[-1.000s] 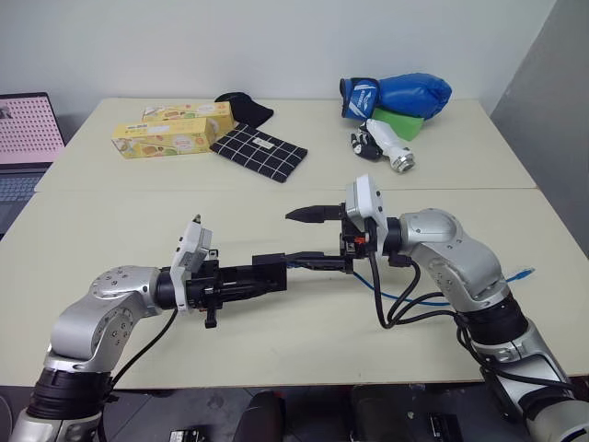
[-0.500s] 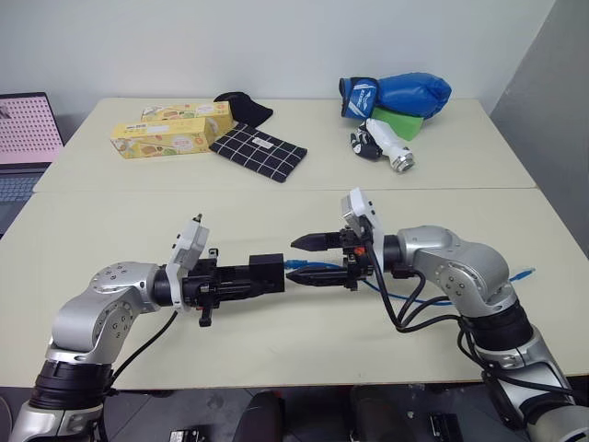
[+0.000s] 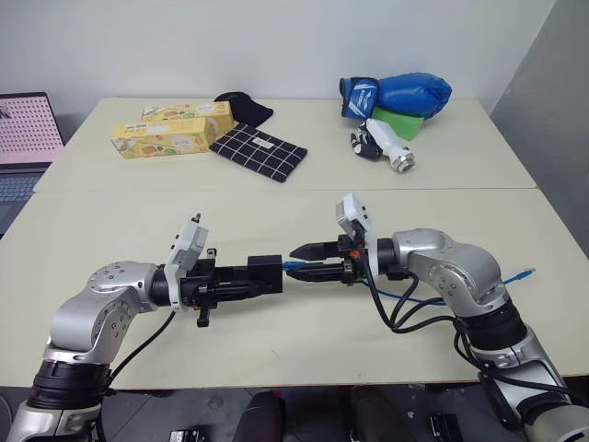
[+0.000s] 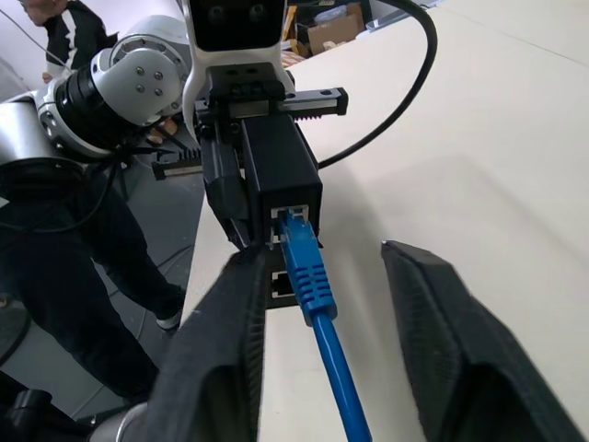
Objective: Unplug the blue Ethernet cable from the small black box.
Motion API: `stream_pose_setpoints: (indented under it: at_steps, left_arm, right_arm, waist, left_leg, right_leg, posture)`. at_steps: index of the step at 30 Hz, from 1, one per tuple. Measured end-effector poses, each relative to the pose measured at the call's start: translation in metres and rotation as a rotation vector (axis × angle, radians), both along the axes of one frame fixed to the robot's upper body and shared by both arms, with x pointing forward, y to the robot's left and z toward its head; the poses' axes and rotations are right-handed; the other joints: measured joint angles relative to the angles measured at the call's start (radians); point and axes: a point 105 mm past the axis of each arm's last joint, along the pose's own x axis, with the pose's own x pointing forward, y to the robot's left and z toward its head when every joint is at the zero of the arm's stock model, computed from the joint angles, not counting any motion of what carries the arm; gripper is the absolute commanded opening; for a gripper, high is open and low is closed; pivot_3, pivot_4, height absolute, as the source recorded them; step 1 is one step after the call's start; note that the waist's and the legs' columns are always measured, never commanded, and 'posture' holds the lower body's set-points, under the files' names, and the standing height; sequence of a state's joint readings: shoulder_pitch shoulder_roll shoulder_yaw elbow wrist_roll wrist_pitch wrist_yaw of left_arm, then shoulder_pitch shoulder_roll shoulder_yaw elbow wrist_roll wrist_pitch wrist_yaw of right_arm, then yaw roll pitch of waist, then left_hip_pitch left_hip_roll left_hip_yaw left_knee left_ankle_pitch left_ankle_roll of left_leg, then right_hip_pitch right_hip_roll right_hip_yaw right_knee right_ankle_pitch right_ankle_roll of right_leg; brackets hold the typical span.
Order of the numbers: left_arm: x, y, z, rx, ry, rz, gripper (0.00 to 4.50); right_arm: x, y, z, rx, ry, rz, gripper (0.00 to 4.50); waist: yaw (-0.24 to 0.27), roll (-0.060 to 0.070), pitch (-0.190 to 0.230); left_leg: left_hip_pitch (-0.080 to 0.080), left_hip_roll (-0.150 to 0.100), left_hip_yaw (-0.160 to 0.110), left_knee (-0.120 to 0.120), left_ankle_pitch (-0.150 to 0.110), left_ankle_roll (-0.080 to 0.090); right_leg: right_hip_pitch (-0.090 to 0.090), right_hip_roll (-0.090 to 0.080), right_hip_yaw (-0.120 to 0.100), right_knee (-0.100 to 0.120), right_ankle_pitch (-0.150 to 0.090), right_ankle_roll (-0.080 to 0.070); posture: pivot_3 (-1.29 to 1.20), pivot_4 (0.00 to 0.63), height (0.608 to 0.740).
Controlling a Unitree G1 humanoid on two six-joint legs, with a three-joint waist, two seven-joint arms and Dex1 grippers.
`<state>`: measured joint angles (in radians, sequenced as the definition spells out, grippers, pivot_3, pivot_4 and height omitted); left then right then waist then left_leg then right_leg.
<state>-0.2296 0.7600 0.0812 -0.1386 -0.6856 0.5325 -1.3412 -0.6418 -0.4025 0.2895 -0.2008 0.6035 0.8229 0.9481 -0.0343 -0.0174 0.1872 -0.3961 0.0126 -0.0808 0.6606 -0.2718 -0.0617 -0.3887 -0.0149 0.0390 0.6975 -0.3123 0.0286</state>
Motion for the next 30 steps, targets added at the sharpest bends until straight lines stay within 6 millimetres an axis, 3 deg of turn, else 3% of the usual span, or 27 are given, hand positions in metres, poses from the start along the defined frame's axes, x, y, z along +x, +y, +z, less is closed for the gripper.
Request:
stream_pose_setpoints:
  at_steps: [6, 22, 26, 30]
  left_arm:
    - [0.0001, 0.0009, -0.0006, 0.008, -0.015, 0.003, 0.78]
    - [-0.0055, 0.0001, -0.0049, 0.011, -0.016, -0.023, 0.78]
    - [-0.0058, 0.0000, -0.0049, 0.011, -0.017, -0.024, 0.78]
    - [-0.0057, 0.0002, -0.0058, 0.016, -0.015, -0.020, 0.78]
  right_arm:
    - [-0.0039, 0.0012, -0.0011, -0.003, 0.020, 0.030, 0.03]
    - [-0.0094, 0.0000, -0.0026, -0.030, 0.095, 0.069, 0.01]
    - [-0.0094, -0.0003, -0.0023, -0.029, 0.095, 0.070, 1.18]
    - [-0.0088, -0.0026, 0.0045, 0.001, 0.090, 0.066, 1.36]
  waist:
    - [0.000, 0.000, 0.000]
    - [0.000, 0.000, 0.000]
    - [0.000, 0.000, 0.000]
    - [0.000, 0.000, 0.000]
  left_leg:
    - [0.000, 0.000, 0.000, 0.000, 0.000, 0.000]
    - [0.000, 0.000, 0.000, 0.000, 0.000, 0.000]
    - [0.000, 0.000, 0.000, 0.000, 0.000, 0.000]
    - [0.000, 0.000, 0.000, 0.000, 0.000, 0.000]
  right_leg:
    - [0.000, 0.000, 0.000, 0.000, 0.000, 0.000]
    - [0.000, 0.000, 0.000, 0.000, 0.000, 0.000]
    - [0.000, 0.000, 0.000, 0.000, 0.000, 0.000]
    - [0.000, 0.000, 0.000, 0.000, 0.000, 0.000]
  posture:
    - [0.00, 0.150, 0.740]
    - [0.00, 0.150, 0.740]
    - [0.00, 0.150, 0.740]
    - [0.00, 0.150, 0.740]
